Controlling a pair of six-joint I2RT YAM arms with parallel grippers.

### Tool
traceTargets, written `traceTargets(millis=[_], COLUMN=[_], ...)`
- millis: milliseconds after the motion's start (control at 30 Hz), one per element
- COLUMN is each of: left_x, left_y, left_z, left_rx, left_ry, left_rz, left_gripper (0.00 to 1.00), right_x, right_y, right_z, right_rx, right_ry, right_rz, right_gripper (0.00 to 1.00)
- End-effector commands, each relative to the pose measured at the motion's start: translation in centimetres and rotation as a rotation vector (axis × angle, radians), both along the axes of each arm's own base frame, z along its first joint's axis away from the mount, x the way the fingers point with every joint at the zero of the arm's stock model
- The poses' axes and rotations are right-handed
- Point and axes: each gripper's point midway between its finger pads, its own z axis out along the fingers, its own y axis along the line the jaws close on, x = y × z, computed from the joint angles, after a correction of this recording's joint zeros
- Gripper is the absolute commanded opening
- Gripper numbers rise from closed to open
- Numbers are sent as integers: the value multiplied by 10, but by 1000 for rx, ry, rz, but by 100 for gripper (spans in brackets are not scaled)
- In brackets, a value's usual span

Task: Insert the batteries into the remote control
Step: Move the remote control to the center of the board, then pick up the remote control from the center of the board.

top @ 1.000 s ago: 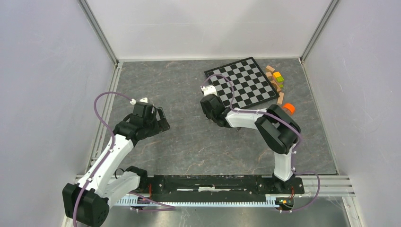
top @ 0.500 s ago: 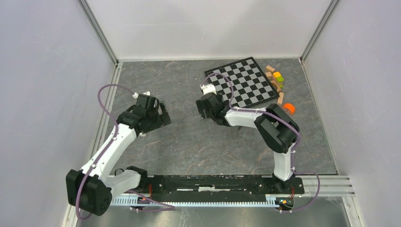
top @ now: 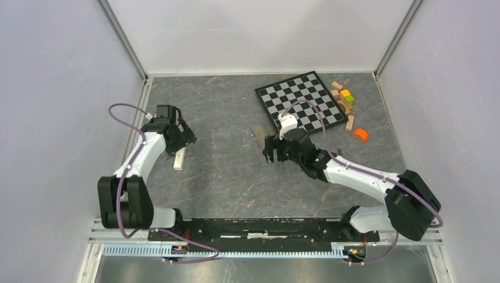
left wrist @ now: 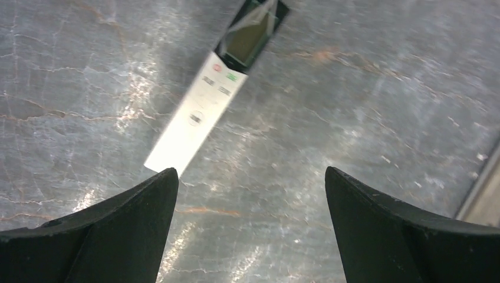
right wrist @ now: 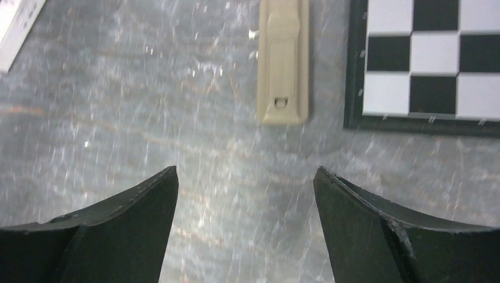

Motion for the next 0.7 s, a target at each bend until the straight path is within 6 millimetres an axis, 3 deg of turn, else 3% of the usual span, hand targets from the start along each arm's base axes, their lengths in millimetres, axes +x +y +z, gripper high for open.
traceTargets(millis=[0, 100, 300, 433, 567, 667], left_x=[21, 23, 25, 22, 16, 15], left_y=[24, 44, 46, 40, 32, 27], left_z=[-11, -27, -46, -58, -65, -70], left_rx=[19, 96, 116, 88, 51, 27], left_ry=[14, 88, 149, 179, 201, 217], left_rz=[62, 101, 53, 18, 10, -2], left_gripper=[100, 99, 97, 87, 66, 58], right_x=[-34, -42, -47, -47, -45, -45], right_y=[-1, -5, -4, -2, 2, 3], right_z=[-4, -2, 2, -1, -4, -6], right_rx=[84, 95, 95, 83, 69, 71], right_ry=[62, 59, 64, 70, 82, 88], right_rz=[87, 104, 133, 144, 156, 157], right_gripper=[89, 89, 89, 89, 88, 88])
